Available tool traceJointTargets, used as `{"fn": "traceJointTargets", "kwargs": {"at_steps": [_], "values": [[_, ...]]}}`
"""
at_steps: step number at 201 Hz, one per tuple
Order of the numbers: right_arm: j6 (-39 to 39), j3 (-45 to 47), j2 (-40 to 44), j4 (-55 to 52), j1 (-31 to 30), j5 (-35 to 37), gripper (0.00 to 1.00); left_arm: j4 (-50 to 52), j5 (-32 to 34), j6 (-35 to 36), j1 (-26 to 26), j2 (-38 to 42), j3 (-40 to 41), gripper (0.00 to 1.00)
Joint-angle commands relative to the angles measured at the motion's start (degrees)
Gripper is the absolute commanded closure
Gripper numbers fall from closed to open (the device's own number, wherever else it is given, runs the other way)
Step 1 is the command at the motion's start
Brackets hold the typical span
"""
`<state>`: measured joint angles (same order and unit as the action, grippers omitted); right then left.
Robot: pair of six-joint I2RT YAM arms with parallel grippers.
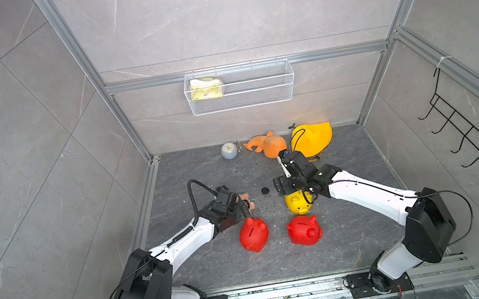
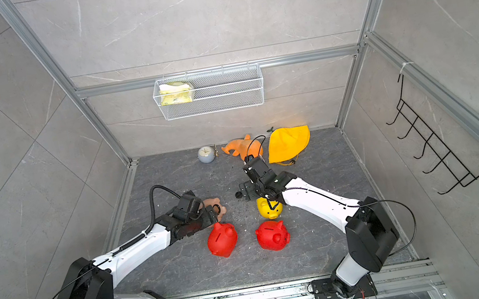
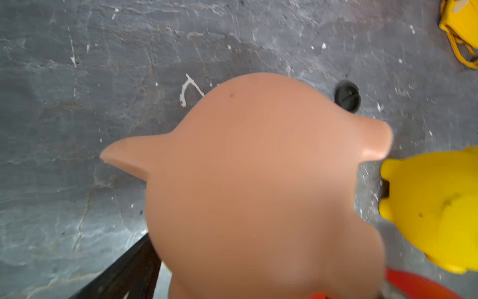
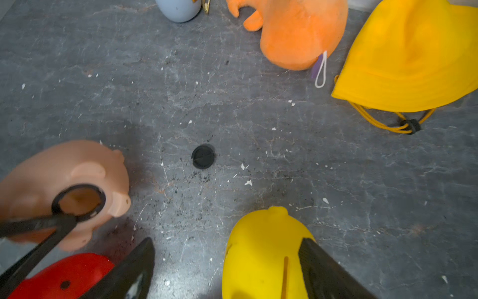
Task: Open piggy banks
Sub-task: Move the piggy bank to the center of the board.
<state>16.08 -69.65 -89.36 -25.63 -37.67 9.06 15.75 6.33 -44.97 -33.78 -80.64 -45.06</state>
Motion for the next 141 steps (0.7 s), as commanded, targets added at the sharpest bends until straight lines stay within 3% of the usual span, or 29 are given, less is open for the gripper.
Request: {"fn": "traceJointTargets", "kwargs": {"at_steps": [1, 69, 104, 141], "values": [[2.6, 2.8, 2.1, 0.8, 0.0, -6.1, 0.18, -4.1, 4.7, -0.8, -0.1, -3.0, -1.8, 0.12], [8.2, 7.5, 2.1, 1.7, -2.3, -17.9, 0.44, -10.5, 11.0, 6.4, 1.8, -16.5, -11.5, 0.12], [8.7, 8.5, 1.3, 1.5, -6.7, -21.0, 0.49, -12.5, 10.2, 8.7, 6.0, -21.8, -16.7, 0.10], [9.4, 10.5, 1.6, 0.0, -11.1, -23.8, 0.50, -10.7, 7.5, 12.8, 8.7, -22.2, -20.6, 0.03]]}}
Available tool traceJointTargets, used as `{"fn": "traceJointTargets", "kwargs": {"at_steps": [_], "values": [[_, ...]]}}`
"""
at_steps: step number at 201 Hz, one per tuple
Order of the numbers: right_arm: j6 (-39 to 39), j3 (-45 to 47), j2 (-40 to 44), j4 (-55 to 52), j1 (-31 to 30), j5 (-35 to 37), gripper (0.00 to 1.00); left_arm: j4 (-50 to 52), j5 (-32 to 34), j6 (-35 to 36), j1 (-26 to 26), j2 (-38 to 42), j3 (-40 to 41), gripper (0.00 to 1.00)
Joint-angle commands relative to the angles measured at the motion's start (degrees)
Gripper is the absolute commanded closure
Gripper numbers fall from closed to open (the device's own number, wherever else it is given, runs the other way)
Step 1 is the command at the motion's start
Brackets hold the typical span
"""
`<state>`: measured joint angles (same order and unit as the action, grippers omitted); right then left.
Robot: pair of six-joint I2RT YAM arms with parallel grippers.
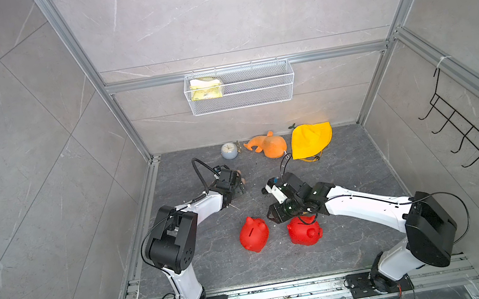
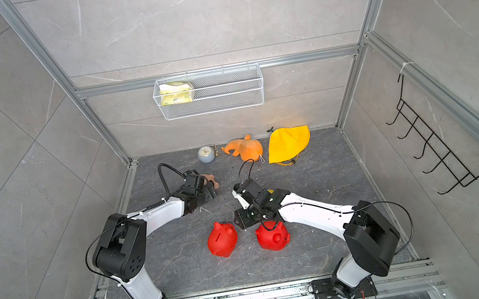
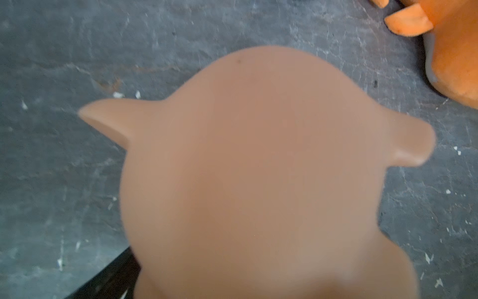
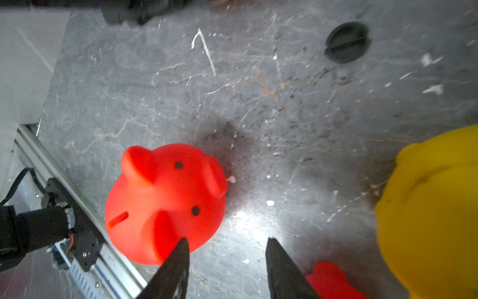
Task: Open piggy banks
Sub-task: Move the piggy bank to the center of the board.
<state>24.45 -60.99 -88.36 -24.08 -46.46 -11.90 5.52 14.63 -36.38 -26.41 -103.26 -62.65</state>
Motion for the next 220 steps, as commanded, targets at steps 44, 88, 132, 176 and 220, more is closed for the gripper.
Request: {"fn": "traceJointTargets", "kwargs": {"at_steps": [44, 88, 132, 176, 220], "values": [[0.6, 3.1, -0.7, -0.3, -6.8, -6.0, 0.46, 2.7, -9.3, 5.7, 5.3, 2.8, -4.2, 0.01], [3.0, 2.8, -6.2, 9.2, -7.8, -5.9, 0.42, 6.4, -10.9, 7.3, 5.8, 7.4, -2.4, 0.01], [2.9, 0.4, -10.7, 14.6, -7.7, -4.3, 0.42, 9.0, -11.7, 7.3, 6.0, 11.4, 0.2, 0.00], [1.9, -1.8, -12.1, 14.7, -7.7, -3.9, 0.41, 11.8, -13.2, 6.3, 6.0, 16.7, 2.8, 0.01], [0.1, -0.8, -10.1, 12.6, -7.6, -2.0, 0.40, 10.6, -17.0, 0.8, 3.7, 24.3, 9.4, 0.01]]}}
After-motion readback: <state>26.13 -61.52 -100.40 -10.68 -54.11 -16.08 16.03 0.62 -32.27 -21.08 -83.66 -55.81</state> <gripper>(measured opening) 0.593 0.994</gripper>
